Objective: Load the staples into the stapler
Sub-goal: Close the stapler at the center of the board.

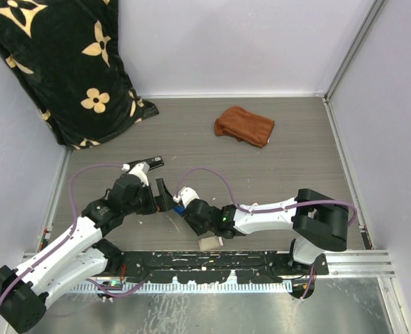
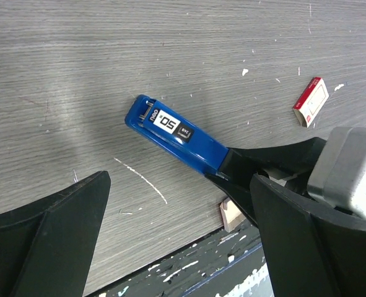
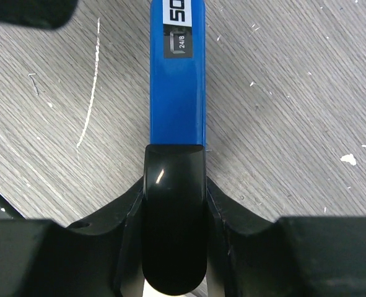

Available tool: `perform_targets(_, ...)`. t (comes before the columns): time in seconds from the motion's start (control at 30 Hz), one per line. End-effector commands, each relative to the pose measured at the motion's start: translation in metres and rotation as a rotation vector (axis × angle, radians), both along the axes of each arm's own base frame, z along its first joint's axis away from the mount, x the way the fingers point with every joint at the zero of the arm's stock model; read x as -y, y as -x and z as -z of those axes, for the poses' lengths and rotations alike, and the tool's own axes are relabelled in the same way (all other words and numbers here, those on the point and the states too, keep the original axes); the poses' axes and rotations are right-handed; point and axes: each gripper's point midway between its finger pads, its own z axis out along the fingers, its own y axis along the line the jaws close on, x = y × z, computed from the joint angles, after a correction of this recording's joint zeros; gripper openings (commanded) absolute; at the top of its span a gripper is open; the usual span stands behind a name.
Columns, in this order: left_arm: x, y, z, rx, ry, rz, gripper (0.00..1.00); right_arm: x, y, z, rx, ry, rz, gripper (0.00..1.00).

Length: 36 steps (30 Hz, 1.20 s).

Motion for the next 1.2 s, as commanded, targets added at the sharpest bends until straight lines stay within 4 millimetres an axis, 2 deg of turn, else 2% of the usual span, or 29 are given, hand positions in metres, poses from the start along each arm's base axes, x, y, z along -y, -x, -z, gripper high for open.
perform_targets(0.0,0.0,-0.007,-0.002,0.023,0.036,-0.035,0.98,-0.02,-0.01,-0.018,0.052,-0.101,0.021,0.14)
perform_targets(0.07,0.001,-0.007,0.0,0.015,0.054,-0.042,0.98,-0.019,-0.01,-0.024,0.062,-0.144,0.027,0.02)
perform_targets(0.1,0.002,-0.008,0.0,0.011,0.069,-0.046,0.98,-0.018,-0.009,-0.027,0.067,-0.168,0.028,0.01)
perform_targets(0.3,0.013,-0.011,-0.006,0.014,0.187,-0.047,0.98,-0.016,-0.003,-0.064,0.118,-0.409,0.006,0.01)
perform_targets(0.53,0.033,-0.007,-0.008,-0.018,0.285,0.024,0.98,-0.012,0.003,-0.079,0.151,-0.518,-0.03,0.01)
perform_targets(0.67,0.038,-0.007,-0.003,-0.042,0.292,0.039,0.98,-0.013,0.005,-0.081,0.157,-0.543,-0.042,0.01)
perform_targets(0.87,0.034,-0.007,0.01,-0.079,0.256,0.019,0.98,-0.017,0.006,-0.061,0.117,-0.462,-0.046,0.02)
perform_targets(1.0,0.025,-0.004,0.013,-0.078,0.21,0.0,0.98,-0.016,0.007,-0.055,0.083,-0.42,-0.032,0.34)
perform_targets(1.1,0.016,-0.003,0.014,-0.065,0.18,-0.033,0.98,-0.018,0.007,-0.054,0.077,-0.395,-0.032,0.49)
perform_targets(1.17,0.011,-0.004,0.014,-0.055,0.164,-0.055,0.98,-0.021,0.004,-0.055,0.082,-0.383,-0.029,0.56)
